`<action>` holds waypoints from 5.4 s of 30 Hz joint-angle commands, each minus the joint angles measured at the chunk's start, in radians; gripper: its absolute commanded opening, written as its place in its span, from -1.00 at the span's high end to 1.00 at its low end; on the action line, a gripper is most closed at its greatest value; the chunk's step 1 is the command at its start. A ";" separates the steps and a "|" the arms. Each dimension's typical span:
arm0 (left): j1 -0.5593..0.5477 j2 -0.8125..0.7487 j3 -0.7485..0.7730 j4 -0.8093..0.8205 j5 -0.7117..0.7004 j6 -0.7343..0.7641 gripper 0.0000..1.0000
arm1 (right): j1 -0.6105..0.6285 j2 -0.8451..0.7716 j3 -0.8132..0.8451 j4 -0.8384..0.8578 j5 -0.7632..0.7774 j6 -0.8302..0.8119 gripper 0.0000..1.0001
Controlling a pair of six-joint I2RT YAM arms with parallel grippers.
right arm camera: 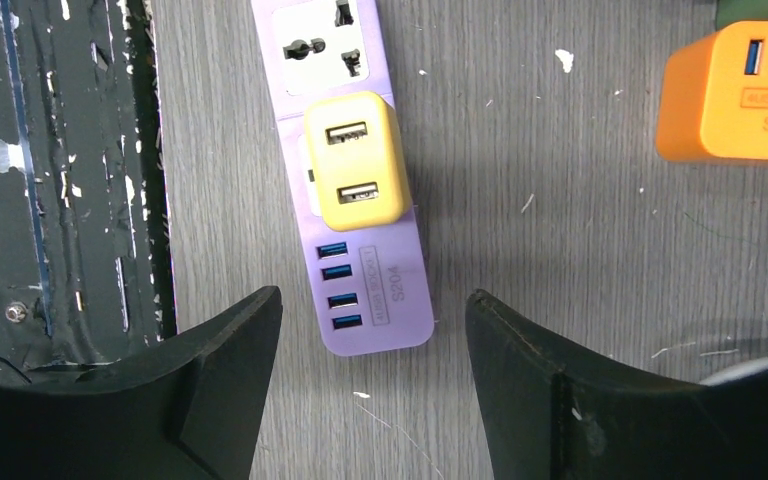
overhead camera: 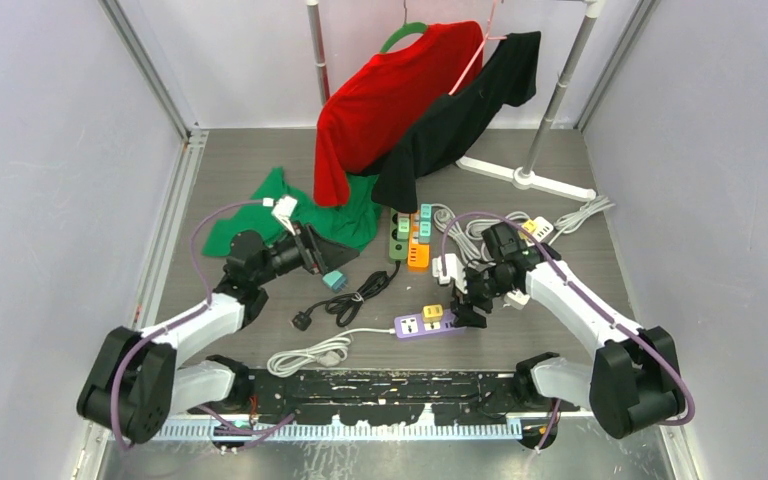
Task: Pull the plug off the socket
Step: Place the plug at the center of the board, then remove the plug from the socket.
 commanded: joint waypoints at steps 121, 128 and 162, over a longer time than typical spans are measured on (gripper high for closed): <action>-0.664 0.728 0.066 0.341 -0.381 0.830 1.00 | 0.141 0.054 0.040 0.058 -0.138 -0.032 0.98; -0.663 0.736 0.069 0.330 -0.383 0.823 1.00 | 0.117 0.045 0.055 0.272 -0.072 0.287 0.98; -0.662 0.722 0.078 0.226 -0.372 0.842 1.00 | 0.063 0.013 0.076 -0.083 -0.158 -0.105 0.98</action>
